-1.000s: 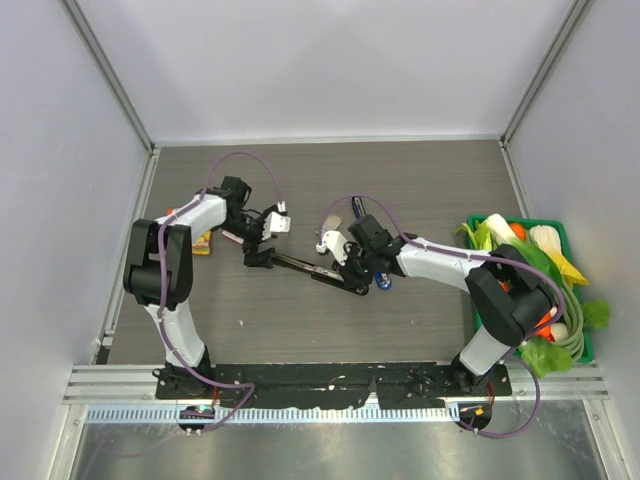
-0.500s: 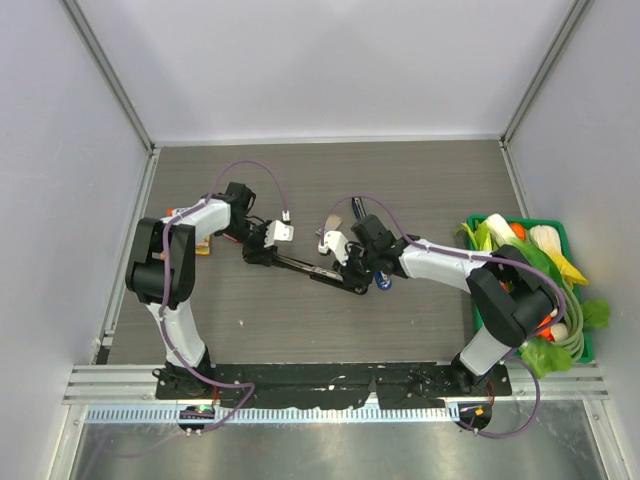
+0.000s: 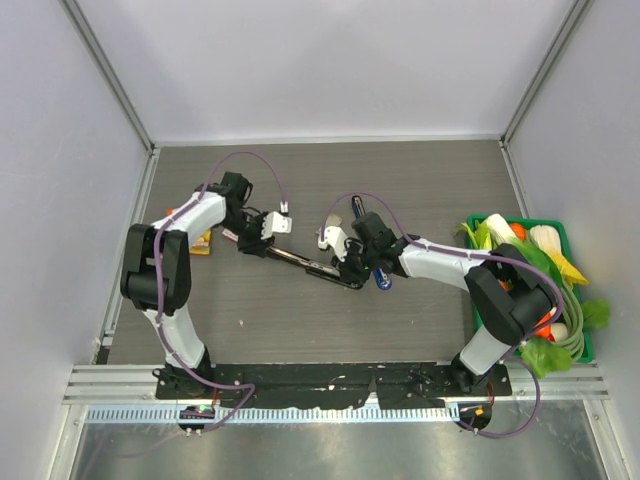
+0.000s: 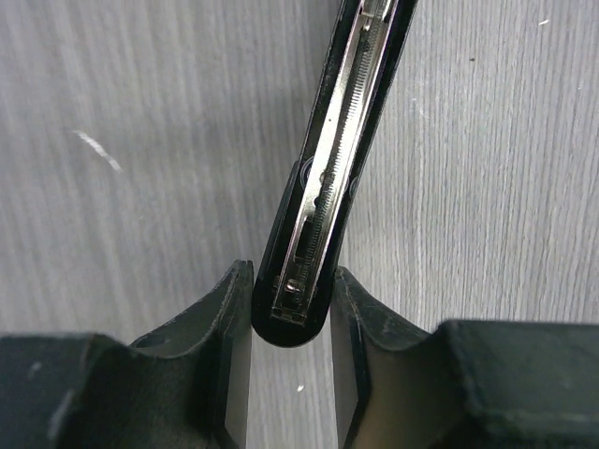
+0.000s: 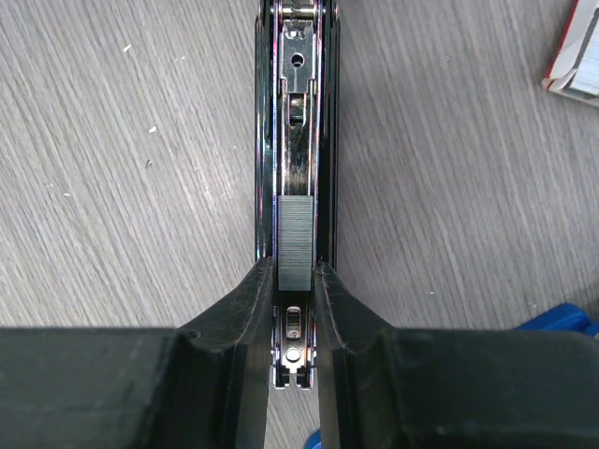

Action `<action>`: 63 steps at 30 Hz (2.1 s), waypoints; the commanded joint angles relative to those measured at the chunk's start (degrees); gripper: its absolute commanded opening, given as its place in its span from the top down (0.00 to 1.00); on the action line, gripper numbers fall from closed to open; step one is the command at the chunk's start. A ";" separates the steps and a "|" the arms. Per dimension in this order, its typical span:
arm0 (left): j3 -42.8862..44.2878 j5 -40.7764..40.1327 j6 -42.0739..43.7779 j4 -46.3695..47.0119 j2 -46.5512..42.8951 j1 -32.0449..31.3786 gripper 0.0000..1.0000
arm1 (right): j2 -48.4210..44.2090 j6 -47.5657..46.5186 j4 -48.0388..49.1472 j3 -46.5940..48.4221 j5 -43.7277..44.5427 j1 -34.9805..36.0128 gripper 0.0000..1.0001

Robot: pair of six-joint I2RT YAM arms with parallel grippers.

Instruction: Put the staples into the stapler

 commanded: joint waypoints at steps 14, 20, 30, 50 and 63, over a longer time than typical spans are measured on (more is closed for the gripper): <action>3.52 4.15 -11.33 1.57 -10.98 -10.22 0.89 | 1.54 4.32 7.47 0.30 -4.78 0.81 0.99; 4.21 9.85 -22.48 9.40 -12.22 -14.70 0.86 | 2.07 4.32 7.83 0.04 -4.52 0.81 0.99; 2.73 15.58 -35.86 19.41 -13.62 -16.56 0.57 | 2.33 4.32 8.27 -0.40 -4.08 0.72 0.99; -9.93 14.61 -30.77 24.60 -15.49 -10.49 0.18 | 2.16 4.06 8.79 -1.02 -3.90 0.28 0.99; -11.87 19.17 -36.04 34.45 -9.14 -10.49 0.63 | 1.45 4.32 9.32 -1.63 -3.90 -0.59 0.99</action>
